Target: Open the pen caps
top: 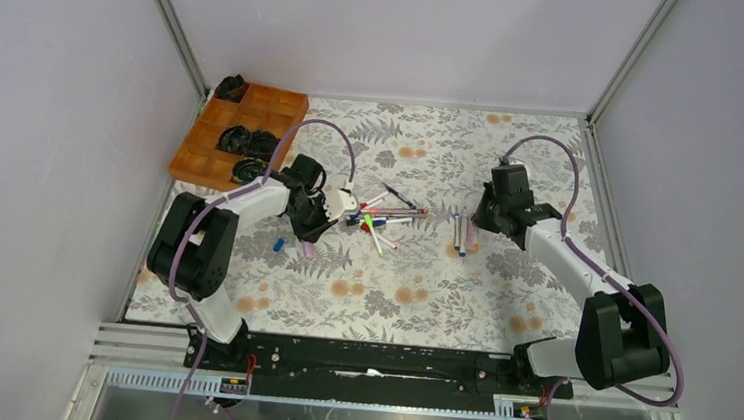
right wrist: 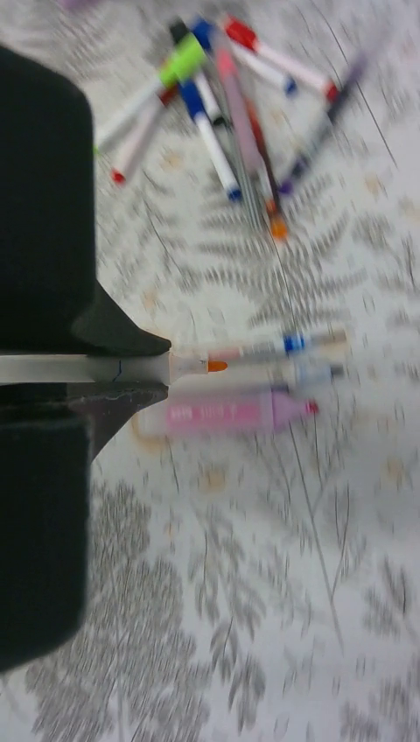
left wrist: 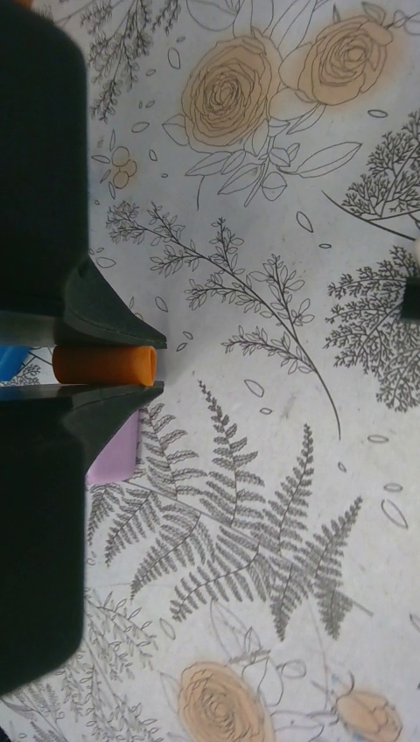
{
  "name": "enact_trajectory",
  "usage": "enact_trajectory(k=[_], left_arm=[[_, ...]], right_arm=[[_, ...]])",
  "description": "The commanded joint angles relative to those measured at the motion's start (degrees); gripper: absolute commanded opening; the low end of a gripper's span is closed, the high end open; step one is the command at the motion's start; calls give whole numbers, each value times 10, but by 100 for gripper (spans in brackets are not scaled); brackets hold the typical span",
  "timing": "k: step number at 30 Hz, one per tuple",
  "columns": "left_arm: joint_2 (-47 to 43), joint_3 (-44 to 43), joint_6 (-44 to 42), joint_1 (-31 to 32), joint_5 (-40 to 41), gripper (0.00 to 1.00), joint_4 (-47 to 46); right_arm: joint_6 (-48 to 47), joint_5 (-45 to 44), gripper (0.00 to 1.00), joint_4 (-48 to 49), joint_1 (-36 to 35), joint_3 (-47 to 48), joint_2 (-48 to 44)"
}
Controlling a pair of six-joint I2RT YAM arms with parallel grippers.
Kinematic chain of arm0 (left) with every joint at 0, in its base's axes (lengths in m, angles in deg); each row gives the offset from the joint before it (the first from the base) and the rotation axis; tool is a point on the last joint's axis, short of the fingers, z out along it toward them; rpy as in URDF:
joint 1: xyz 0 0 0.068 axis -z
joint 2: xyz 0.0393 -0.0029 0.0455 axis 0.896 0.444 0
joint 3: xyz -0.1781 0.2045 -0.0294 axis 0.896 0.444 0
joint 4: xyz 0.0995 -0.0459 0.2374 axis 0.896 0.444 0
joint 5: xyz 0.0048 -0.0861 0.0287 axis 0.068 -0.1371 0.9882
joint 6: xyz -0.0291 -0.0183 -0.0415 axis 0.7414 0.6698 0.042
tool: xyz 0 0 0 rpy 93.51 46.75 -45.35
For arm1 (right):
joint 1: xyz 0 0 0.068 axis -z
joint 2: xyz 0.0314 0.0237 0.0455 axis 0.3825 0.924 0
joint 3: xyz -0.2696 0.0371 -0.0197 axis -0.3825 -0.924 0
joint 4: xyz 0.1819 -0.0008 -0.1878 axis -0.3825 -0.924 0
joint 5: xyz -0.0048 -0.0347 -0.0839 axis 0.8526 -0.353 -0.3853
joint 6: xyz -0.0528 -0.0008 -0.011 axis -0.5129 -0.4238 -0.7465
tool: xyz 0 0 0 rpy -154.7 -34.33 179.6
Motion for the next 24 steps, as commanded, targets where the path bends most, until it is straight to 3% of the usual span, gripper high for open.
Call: enact_trajectory(k=[1,10,13,16,24], left_arm=[[15,-4,53,-4,21,12,-49],[6,-5,50,-4,18,41,-25],[-6,-18,51,-4,3,46,-1],[-18,-45,56,-4,-27,73,38],[-61,-132,107,-4,-56,78,108]], right_arm=[[1,-164,0,19,14,-20,11],[-16,-223,0,67,34,-2,92],[-28,-230,0,74,34,13,122],[-29,-222,0,79,34,22,152],[-31,-176,3,85,35,32,186]])
